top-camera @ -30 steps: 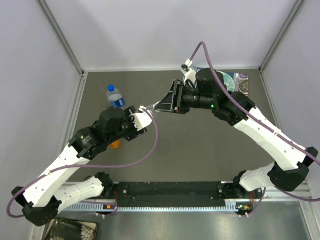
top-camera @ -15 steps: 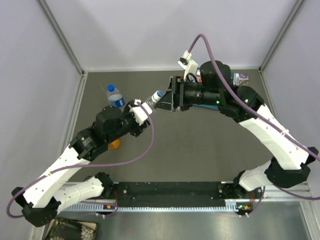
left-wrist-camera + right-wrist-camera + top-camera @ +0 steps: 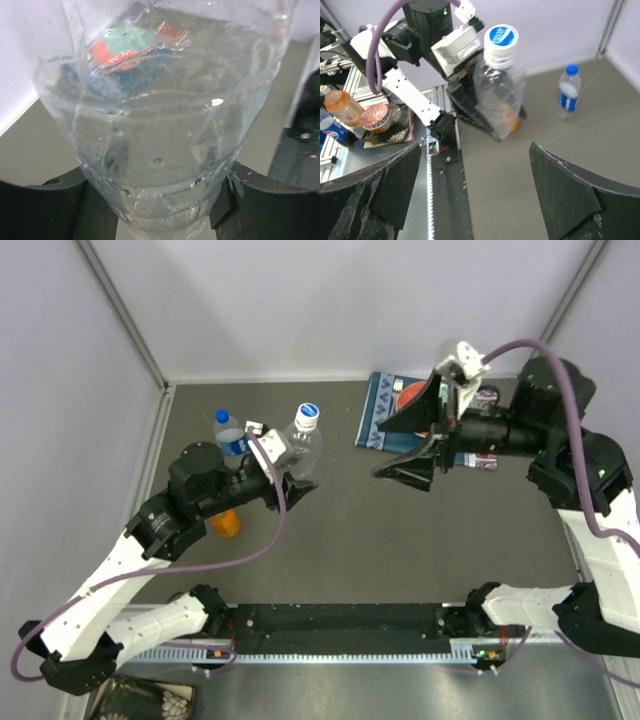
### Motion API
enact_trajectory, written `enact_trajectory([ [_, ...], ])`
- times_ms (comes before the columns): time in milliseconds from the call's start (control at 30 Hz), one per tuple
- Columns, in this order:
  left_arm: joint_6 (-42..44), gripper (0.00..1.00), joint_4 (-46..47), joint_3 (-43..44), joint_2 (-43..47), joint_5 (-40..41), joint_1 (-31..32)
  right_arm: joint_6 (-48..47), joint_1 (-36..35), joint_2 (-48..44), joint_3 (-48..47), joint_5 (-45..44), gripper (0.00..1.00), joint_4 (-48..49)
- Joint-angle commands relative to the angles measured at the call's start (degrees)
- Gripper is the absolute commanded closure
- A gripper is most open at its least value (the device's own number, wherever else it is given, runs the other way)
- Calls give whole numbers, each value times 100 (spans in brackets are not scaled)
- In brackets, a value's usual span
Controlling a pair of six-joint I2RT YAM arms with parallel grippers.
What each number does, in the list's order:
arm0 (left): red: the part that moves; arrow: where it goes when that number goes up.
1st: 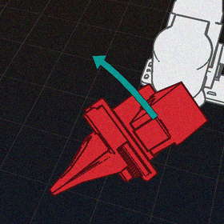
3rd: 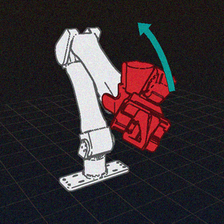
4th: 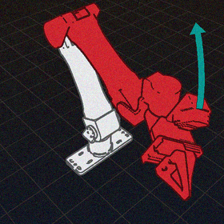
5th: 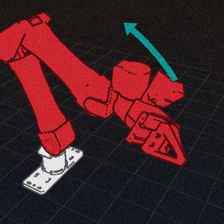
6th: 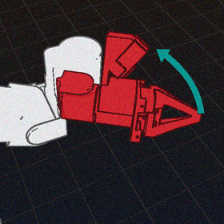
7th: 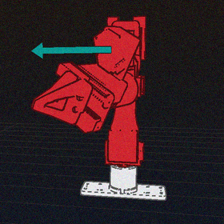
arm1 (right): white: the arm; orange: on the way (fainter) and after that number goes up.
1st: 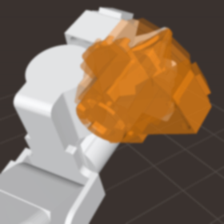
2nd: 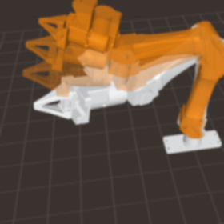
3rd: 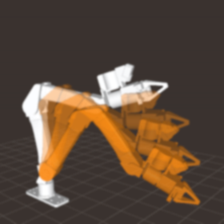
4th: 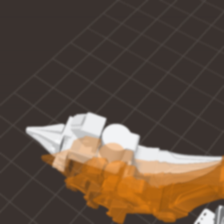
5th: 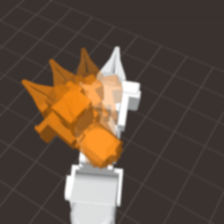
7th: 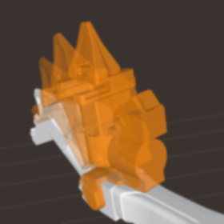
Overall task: Screw on the bottle caps
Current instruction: Screw the bottle cap onto the plastic bottle.
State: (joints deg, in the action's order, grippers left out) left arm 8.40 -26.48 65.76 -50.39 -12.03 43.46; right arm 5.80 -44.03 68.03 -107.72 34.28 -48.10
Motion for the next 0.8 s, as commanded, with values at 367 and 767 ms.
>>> enact_trajectory([
  [367, -445, 96, 626, 526, -322, -4184, -171, 5840, 1178, 2149, -544, 4904, 13, 10022],
  [767, -796, 98, 1171, 333, -348, -4308, -180, 5950, 510, 2549, -962, 5089, 19, 9749],
])
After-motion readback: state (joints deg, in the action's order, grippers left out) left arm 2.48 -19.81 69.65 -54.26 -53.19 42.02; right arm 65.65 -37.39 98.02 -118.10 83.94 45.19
